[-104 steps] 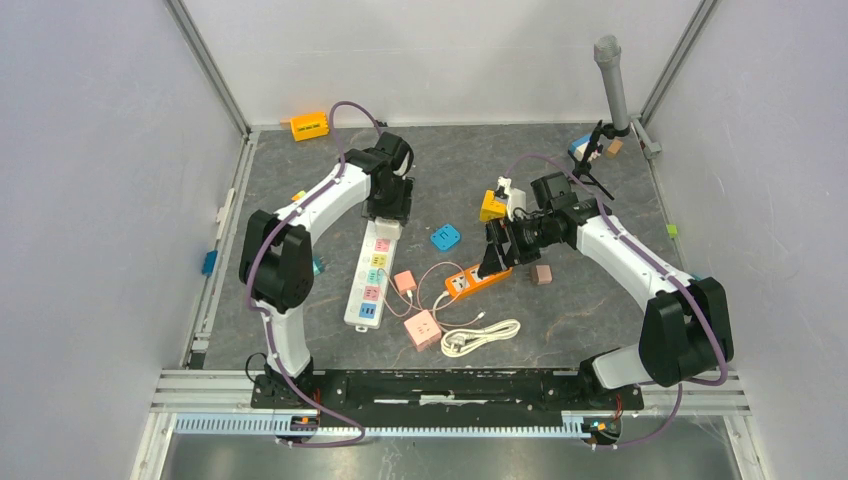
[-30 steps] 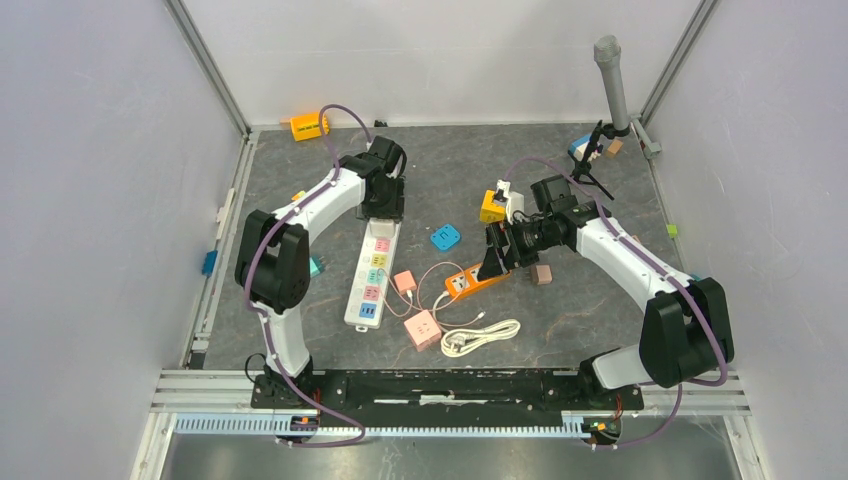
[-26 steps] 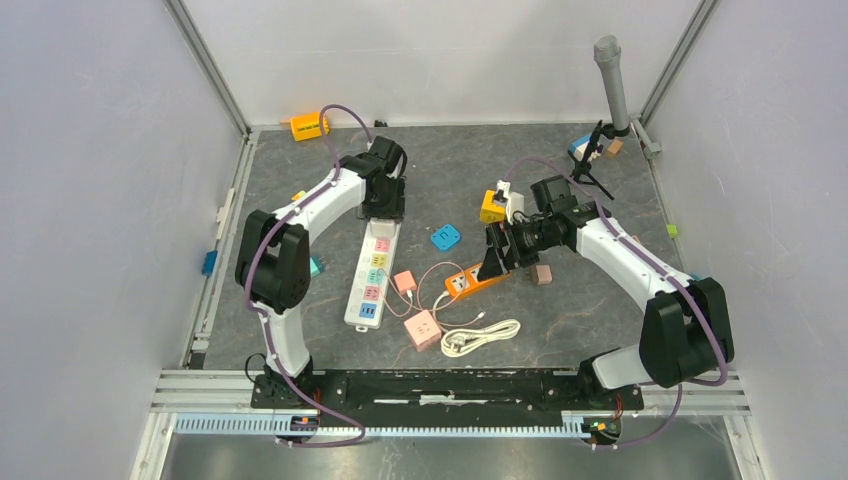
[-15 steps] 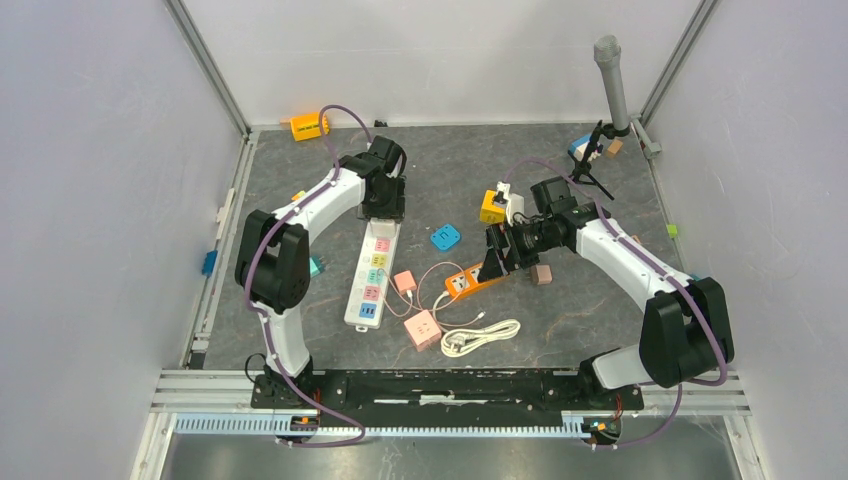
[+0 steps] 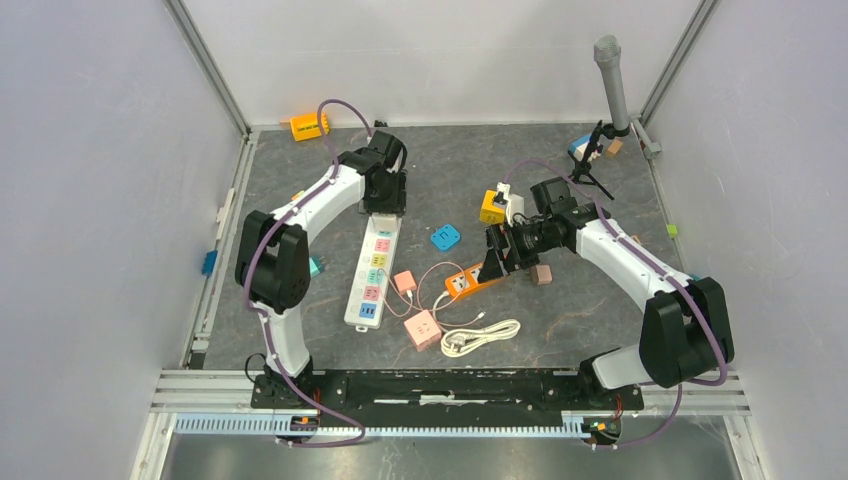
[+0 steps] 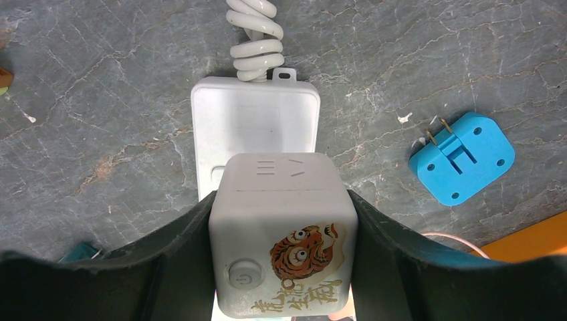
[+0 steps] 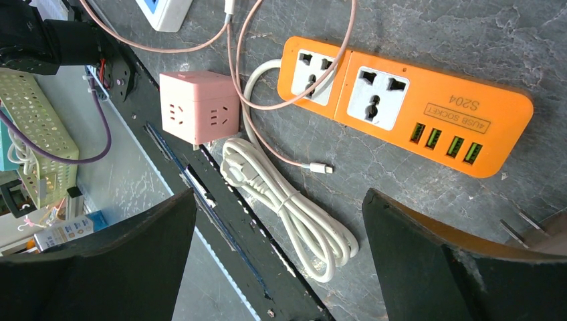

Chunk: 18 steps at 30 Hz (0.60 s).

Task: Insert the plug
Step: Insert the plug into the socket.

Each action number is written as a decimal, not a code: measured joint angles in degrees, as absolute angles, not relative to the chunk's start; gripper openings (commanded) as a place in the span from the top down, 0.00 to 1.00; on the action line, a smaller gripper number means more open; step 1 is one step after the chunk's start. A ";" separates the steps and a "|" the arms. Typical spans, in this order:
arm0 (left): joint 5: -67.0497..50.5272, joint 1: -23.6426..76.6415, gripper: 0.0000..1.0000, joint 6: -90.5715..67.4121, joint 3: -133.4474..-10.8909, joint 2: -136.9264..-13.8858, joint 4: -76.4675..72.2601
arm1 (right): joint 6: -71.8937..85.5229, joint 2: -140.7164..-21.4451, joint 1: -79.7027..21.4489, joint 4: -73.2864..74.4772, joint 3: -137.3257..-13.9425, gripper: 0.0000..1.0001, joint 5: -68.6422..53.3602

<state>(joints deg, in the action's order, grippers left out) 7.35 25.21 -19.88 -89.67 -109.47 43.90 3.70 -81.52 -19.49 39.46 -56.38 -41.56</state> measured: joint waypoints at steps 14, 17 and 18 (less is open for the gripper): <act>8.21 25.21 0.98 -20.01 -88.71 -110.15 44.03 | 3.70 -81.52 -19.49 39.46 -56.36 0.02 -41.56; 8.82 25.26 0.98 -20.36 -88.09 -110.26 43.66 | 3.70 -81.52 -19.49 39.46 -56.36 0.02 -41.56; 8.88 25.26 0.98 -20.40 -87.94 -110.26 43.55 | 3.70 -81.52 -19.49 39.46 -56.36 0.02 -41.56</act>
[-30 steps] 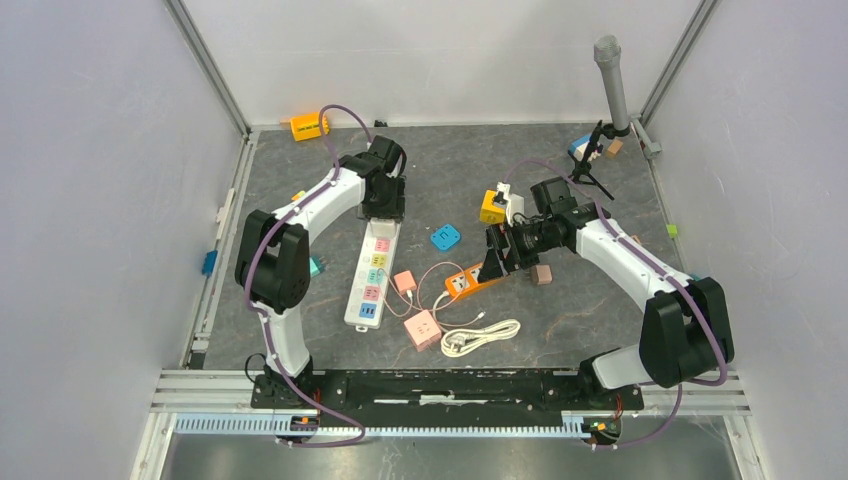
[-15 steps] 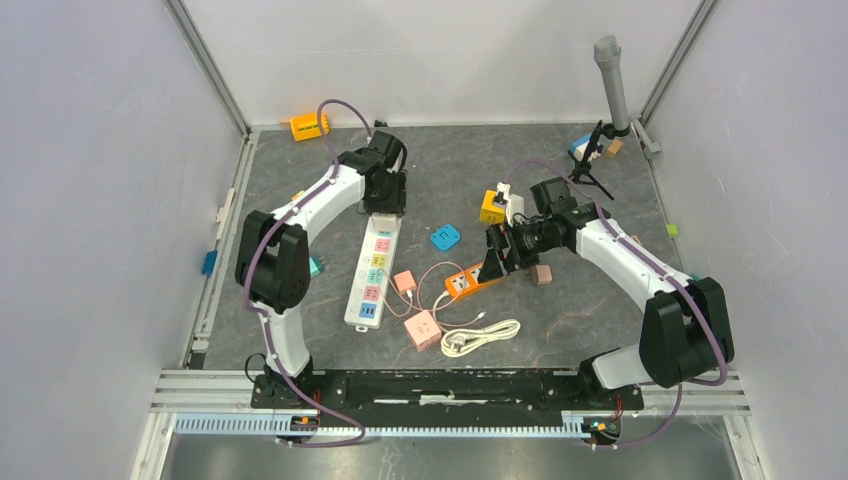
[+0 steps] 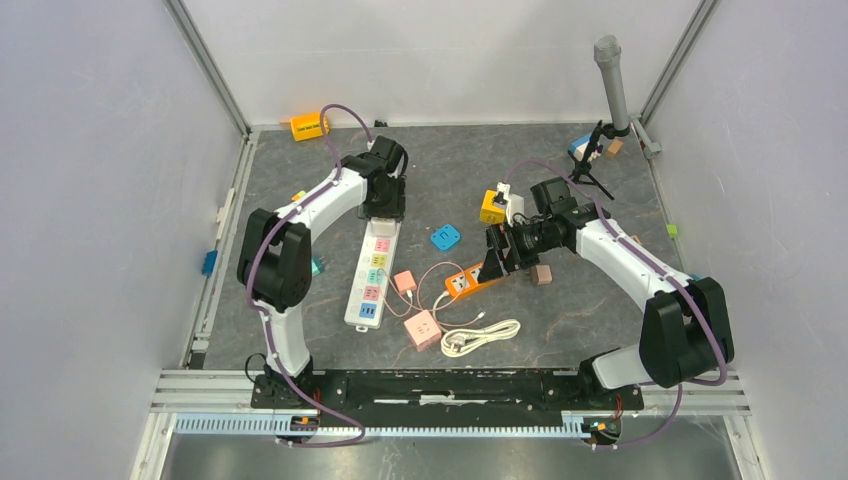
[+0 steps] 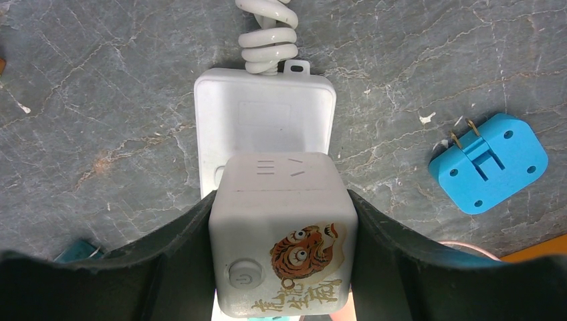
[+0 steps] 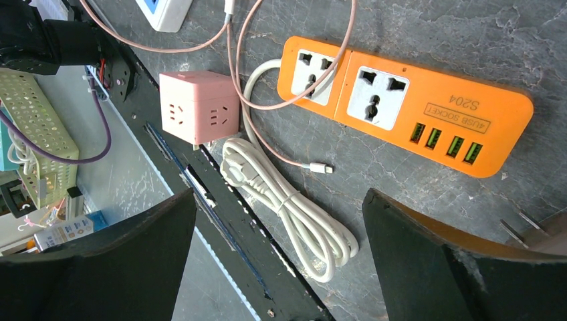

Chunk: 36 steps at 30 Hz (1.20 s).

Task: Insert the plug
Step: Insert the plug into the socket.

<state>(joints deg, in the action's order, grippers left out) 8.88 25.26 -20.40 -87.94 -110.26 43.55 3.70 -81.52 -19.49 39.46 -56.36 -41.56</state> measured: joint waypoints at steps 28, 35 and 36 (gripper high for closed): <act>12.23 26.11 0.98 -21.04 -79.48 -108.53 33.19 | 3.70 -81.52 -19.49 39.42 -56.31 0.02 -41.56; 14.87 27.51 0.98 -21.21 -77.76 -108.07 31.05 | 3.73 -81.52 -19.49 39.40 -56.31 0.02 -41.58; 15.22 27.73 0.98 -21.28 -77.49 -108.03 30.83 | 3.73 -81.52 -19.49 39.40 -56.31 0.02 -41.58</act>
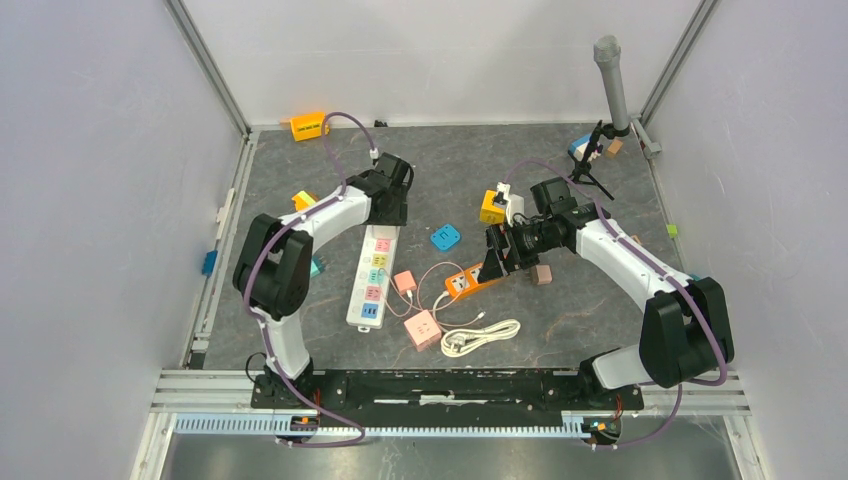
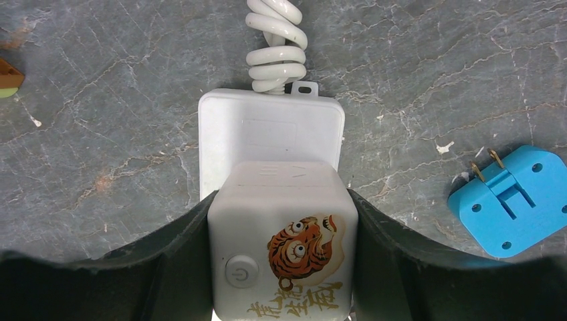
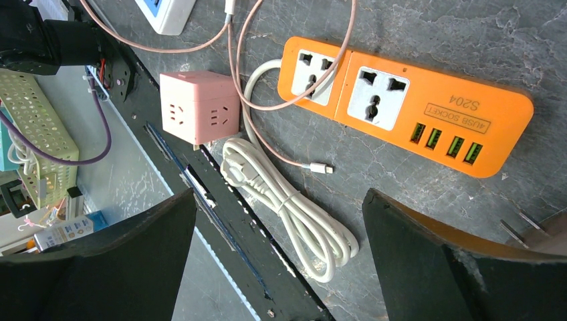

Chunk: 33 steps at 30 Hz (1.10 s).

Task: Insert the plug
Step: Insert the plug into the socket.

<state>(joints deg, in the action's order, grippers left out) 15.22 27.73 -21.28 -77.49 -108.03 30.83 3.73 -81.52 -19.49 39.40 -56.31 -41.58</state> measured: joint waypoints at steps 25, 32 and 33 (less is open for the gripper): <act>16.93 28.67 0.98 -22.02 -70.04 -105.32 22.57 | 3.55 -81.52 -19.49 39.44 -56.31 0.02 -41.43; 16.97 28.69 0.32 -22.02 -70.11 -104.09 22.39 | 3.53 -81.52 -19.49 39.59 -56.71 0.02 -38.24; 16.95 28.67 0.27 -22.02 -70.19 -104.03 22.48 | 3.53 -81.54 -19.49 39.75 -57.14 0.02 -37.08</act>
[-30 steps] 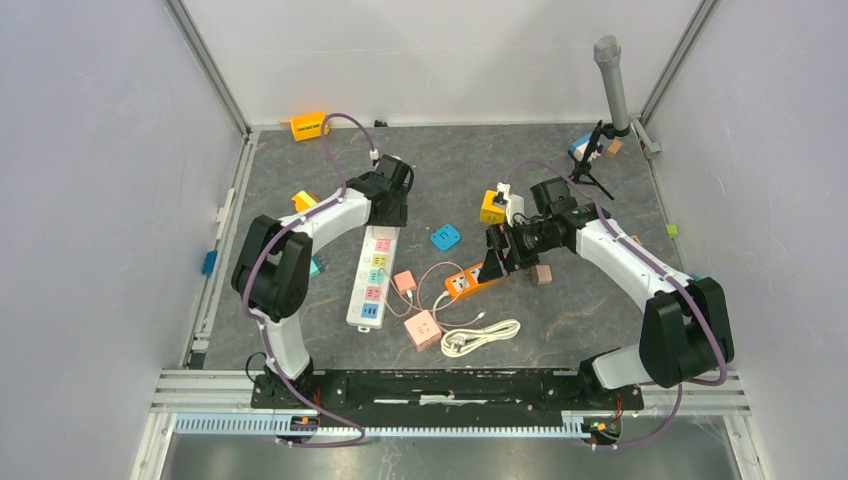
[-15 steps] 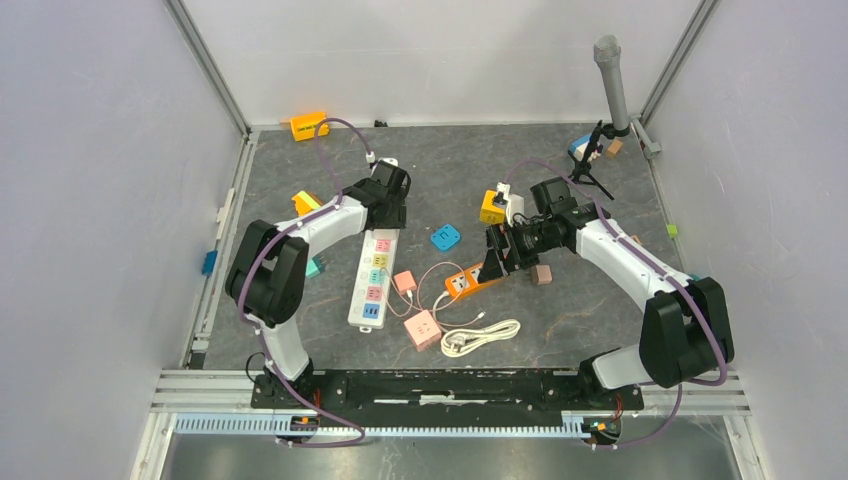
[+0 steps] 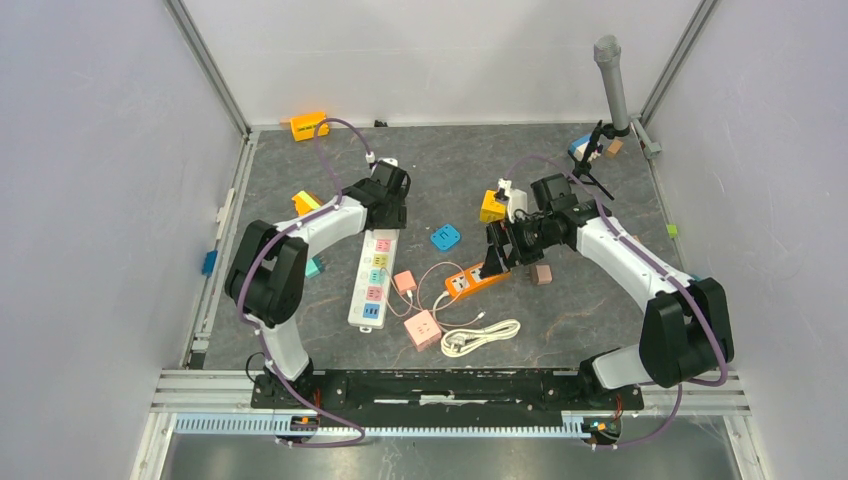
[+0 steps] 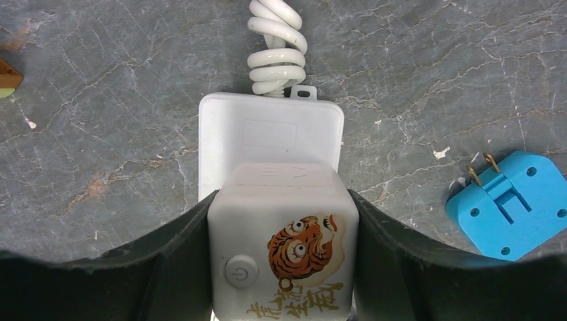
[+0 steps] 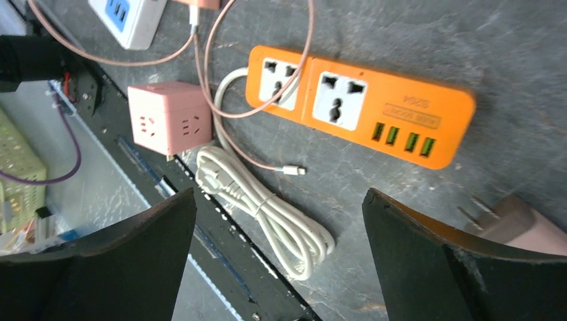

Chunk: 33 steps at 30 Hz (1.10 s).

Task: Insert the plug
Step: Insert the plug into the socket, then pick up the plug from the center of the board.

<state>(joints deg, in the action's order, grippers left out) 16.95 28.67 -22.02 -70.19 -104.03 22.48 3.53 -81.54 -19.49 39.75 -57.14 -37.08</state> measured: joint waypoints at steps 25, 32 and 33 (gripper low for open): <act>8.64 28.73 0.00 -21.82 -76.55 -88.75 40.62 | 1.23 -95.18 -18.20 37.28 -80.90 0.02 -5.48; 5.82 28.75 0.00 -22.33 -75.96 -79.13 40.73 | 6.04 -108.14 -17.80 38.74 -92.38 0.02 -5.76; 5.63 28.75 0.00 -22.52 -75.53 -78.02 40.53 | 6.90 -110.17 -17.69 39.55 -94.30 0.02 -5.52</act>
<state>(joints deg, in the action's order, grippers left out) 5.63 28.75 -22.52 -75.53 -78.02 40.53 6.90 -110.17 -17.69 39.55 -94.30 -5.52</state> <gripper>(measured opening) 0.993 0.982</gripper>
